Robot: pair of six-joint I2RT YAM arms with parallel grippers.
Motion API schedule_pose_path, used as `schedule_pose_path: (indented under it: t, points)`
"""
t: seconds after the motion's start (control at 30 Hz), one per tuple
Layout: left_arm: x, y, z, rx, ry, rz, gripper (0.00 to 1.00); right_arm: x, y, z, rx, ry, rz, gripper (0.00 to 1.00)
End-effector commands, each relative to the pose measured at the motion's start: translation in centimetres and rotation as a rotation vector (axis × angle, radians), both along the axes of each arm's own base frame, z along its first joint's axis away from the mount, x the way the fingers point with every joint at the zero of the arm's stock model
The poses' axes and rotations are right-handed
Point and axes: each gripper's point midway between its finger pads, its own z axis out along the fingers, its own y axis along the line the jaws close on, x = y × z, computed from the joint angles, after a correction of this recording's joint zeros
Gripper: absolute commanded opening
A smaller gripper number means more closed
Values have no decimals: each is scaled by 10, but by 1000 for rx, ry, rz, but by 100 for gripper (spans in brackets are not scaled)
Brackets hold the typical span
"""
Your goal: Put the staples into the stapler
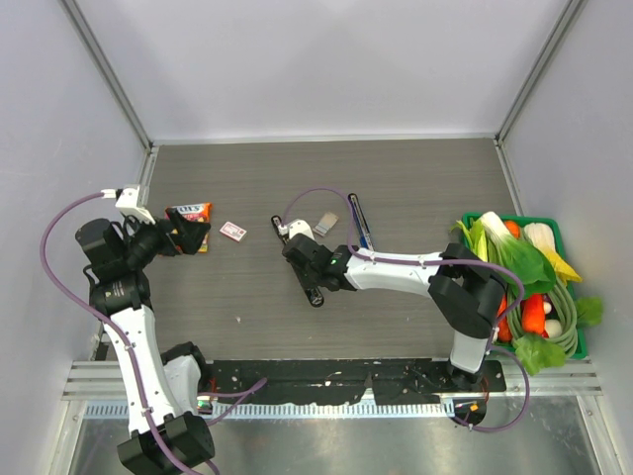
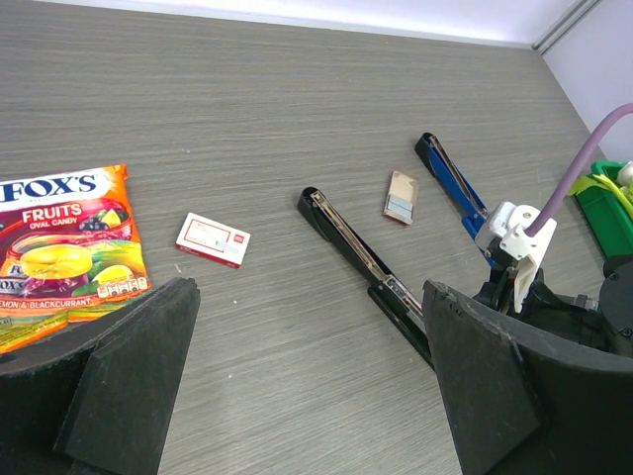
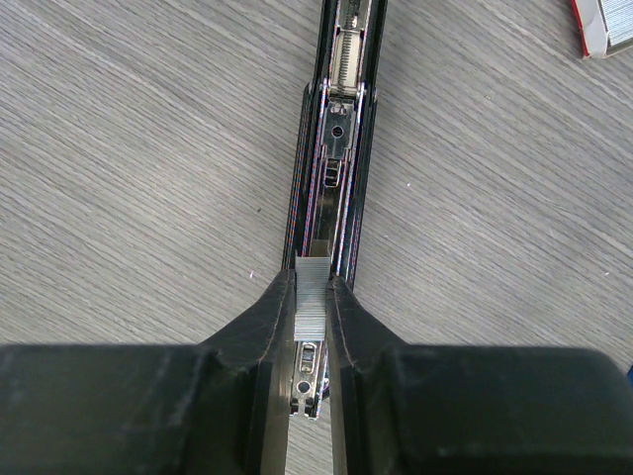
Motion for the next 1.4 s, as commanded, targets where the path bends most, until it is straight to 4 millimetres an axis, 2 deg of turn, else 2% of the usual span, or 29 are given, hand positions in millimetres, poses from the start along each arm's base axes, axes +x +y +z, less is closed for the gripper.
schedule_pose_path:
  t: [0.0, 0.87, 1.07, 1.37]
  points:
    - [1, 1, 11, 15, -53, -5, 100, 10, 5, 13, 39, -50, -22, 9]
    - [1, 2, 10, 15, -53, -1, 100, 10, 4, 22, 101, 0, -24, 9]
    - [1, 2, 10, 15, -53, 0, 100, 12, 5, 32, 111, -17, -19, 9]
    - [1, 3, 11, 15, -55, 4, 100, 14, 2, 37, 104, -35, -16, 9]
